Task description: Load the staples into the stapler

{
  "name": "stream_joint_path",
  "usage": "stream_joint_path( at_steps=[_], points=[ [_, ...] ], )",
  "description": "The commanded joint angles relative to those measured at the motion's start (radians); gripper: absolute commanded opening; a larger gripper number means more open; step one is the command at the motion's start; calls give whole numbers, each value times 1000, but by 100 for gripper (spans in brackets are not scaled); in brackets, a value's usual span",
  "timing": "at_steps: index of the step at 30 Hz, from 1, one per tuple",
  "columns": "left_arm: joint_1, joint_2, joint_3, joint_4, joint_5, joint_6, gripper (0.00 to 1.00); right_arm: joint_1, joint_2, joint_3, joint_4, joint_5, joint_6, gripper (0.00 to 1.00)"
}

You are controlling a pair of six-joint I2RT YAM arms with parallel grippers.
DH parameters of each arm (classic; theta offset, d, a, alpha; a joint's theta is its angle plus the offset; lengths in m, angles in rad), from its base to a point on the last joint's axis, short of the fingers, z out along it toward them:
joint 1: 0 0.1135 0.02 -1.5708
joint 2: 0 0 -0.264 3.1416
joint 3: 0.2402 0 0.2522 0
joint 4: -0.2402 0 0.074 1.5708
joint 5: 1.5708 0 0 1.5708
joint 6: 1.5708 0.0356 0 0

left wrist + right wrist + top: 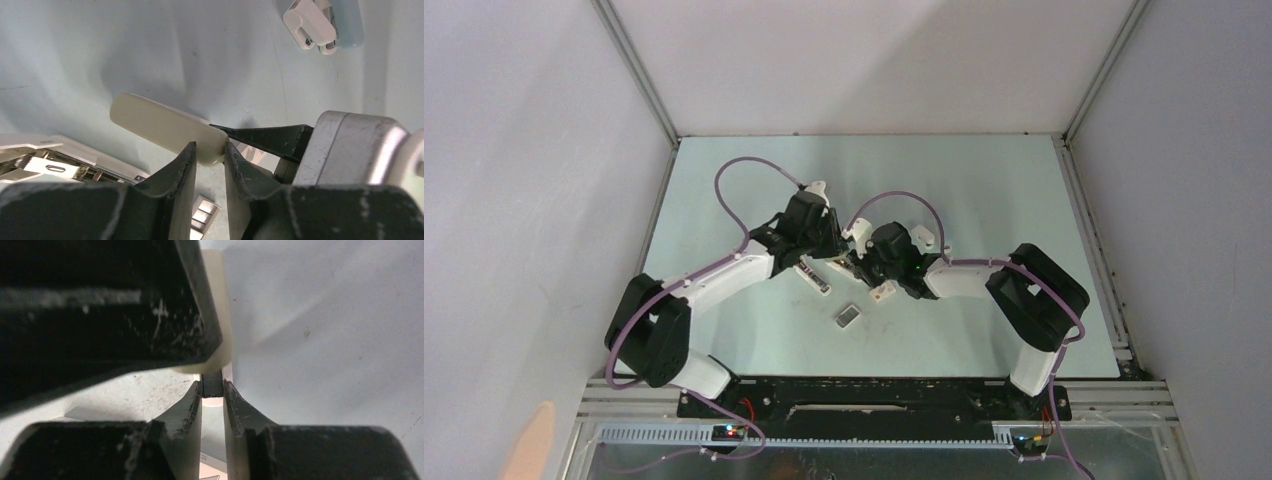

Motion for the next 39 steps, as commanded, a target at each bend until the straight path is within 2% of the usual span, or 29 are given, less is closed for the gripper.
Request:
stream_joint_path(
  at_steps=[1, 6, 12, 17, 23, 32, 35, 39],
  points=[
    [-9, -42, -28, 62, 39, -81, 31, 10, -31, -2, 41, 54, 8, 15],
    [-9, -82, -41, 73, 33, -100, 38, 20, -33, -2, 41, 69, 6, 15],
    [-2, -187, -60, 30, -48, -85, 51, 19, -39, -2, 35, 81, 11, 19],
    [14, -306, -88, -38, -108, -66, 60, 20, -48, -2, 17, 91, 21, 31],
    [63, -478, -163, -101, -141, -55, 70, 29, -78, -1, -57, 117, 34, 41],
    [131, -816, -163, -309, -302, 78, 95, 84, -152, 86, -336, 202, 47, 53],
    [135, -892, -139, -362, -369, 151, 99, 97, -141, 156, -435, 219, 47, 54],
    [136, -985, -131, -390, -432, 254, 100, 98, -99, 266, -566, 234, 65, 54]
  ],
)
